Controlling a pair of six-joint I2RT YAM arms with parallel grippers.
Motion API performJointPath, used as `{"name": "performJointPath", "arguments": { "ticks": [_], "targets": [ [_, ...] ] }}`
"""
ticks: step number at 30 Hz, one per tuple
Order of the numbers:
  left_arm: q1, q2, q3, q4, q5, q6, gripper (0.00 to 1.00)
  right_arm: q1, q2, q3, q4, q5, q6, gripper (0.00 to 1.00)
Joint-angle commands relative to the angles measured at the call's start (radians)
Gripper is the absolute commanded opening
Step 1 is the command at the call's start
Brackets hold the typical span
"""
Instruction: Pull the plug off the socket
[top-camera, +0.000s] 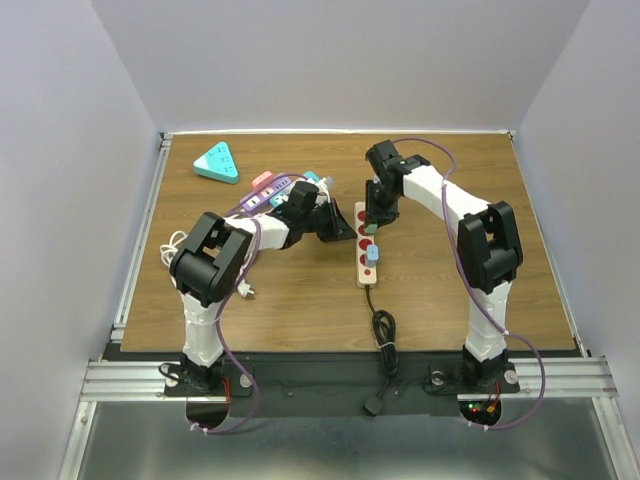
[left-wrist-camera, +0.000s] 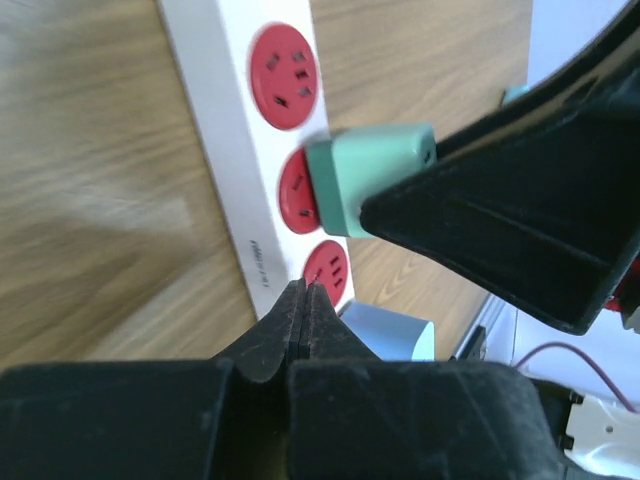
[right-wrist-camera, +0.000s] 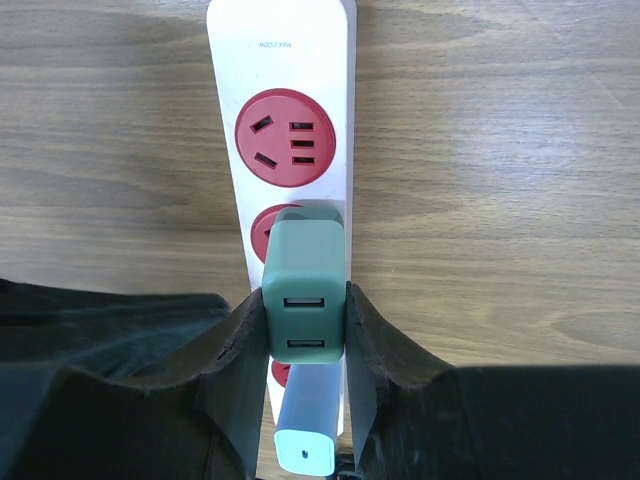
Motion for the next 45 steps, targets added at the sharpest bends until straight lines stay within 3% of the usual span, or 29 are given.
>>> {"name": "performJointPath", "arguments": {
  "ticks": [1, 9, 16, 19, 31, 45],
  "targets": [
    [-0.039, 0.009, 0.014, 0.093, 0.066, -0.02, 0.0, -0.014, 0.049, 0.02, 0.106, 0.041, 0.032, 0.0],
    [-0.087, 0.102, 0.089, 0.144, 0.12, -0.06, 0.0, -0.012, 0.05, 0.02, 0.104, 0.03, 0.029, 0.0],
    [-0.084, 0.266, 0.19, -0.162, 0.039, 0.032, 0.0, -0.014, 0.008, 0.063, 0.086, 0.027, 0.036, 0.0],
    [-0.067, 0.309, 0.18, -0.192, 0.026, 0.03, 0.0, -0.014, -0.029, 0.116, 0.052, 0.053, 0.04, 0.0],
    [-0.016, 0.383, 0.092, -0.186, 0.019, 0.059, 0.0, -0.019, -0.077, 0.337, -0.074, 0.115, 0.061, 0.01],
    [-0.007, 0.397, 0.083, -0.175, 0.02, 0.07, 0.0, -0.028, -0.094, 0.44, -0.14, 0.083, 0.083, 0.0]
  ]
}}
